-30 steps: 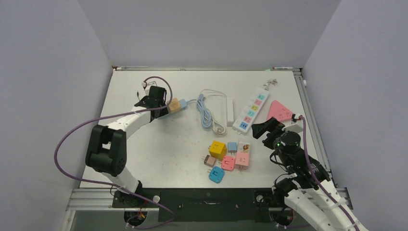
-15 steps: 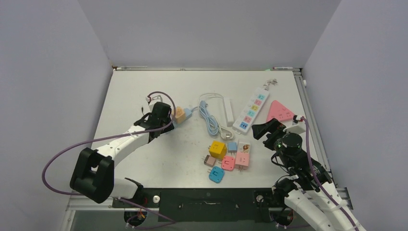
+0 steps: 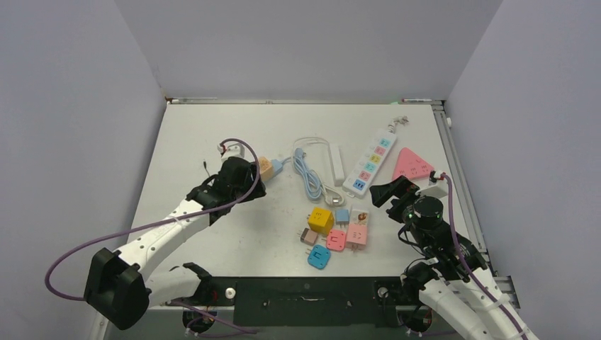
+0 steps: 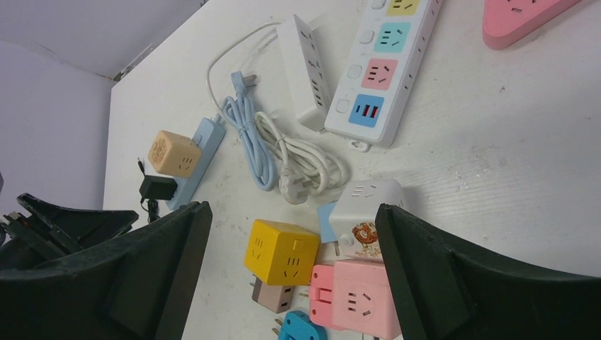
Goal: Pull the plug off the socket
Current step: Move the socket to the center of the board.
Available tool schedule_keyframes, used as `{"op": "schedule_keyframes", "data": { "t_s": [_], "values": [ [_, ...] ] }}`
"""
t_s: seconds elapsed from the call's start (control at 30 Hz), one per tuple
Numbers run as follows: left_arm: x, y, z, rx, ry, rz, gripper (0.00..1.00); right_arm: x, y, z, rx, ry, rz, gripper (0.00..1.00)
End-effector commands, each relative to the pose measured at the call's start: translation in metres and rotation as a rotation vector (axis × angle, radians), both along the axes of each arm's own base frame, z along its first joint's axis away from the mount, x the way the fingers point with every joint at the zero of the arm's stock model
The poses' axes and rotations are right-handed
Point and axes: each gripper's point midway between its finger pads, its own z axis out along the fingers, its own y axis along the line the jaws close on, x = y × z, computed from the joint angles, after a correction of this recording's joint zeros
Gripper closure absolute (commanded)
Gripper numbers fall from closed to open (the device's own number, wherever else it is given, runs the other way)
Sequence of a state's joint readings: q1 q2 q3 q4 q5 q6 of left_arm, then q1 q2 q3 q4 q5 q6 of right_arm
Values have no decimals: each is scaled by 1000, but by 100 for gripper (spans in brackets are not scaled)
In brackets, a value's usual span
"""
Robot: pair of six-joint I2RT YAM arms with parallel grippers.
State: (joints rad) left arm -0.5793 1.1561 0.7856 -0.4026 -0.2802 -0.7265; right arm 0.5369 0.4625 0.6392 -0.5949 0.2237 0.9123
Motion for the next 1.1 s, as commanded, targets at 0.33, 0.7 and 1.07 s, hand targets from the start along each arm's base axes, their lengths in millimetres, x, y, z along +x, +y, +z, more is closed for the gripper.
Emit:
{"op": "schedule_keyframes", "data": {
  "t_s": [0.33, 0.7, 1.07],
  "values": [
    [42, 55, 15, 302, 72, -368, 21, 5, 6, -2, 19, -5, 12, 10],
    [60, 37, -12, 317, 84, -529, 23, 9, 11, -8, 11, 3, 29, 10],
    [87, 43, -26, 368, 115, -480, 40, 11, 14, -16, 11, 16, 37, 10]
  ]
}}
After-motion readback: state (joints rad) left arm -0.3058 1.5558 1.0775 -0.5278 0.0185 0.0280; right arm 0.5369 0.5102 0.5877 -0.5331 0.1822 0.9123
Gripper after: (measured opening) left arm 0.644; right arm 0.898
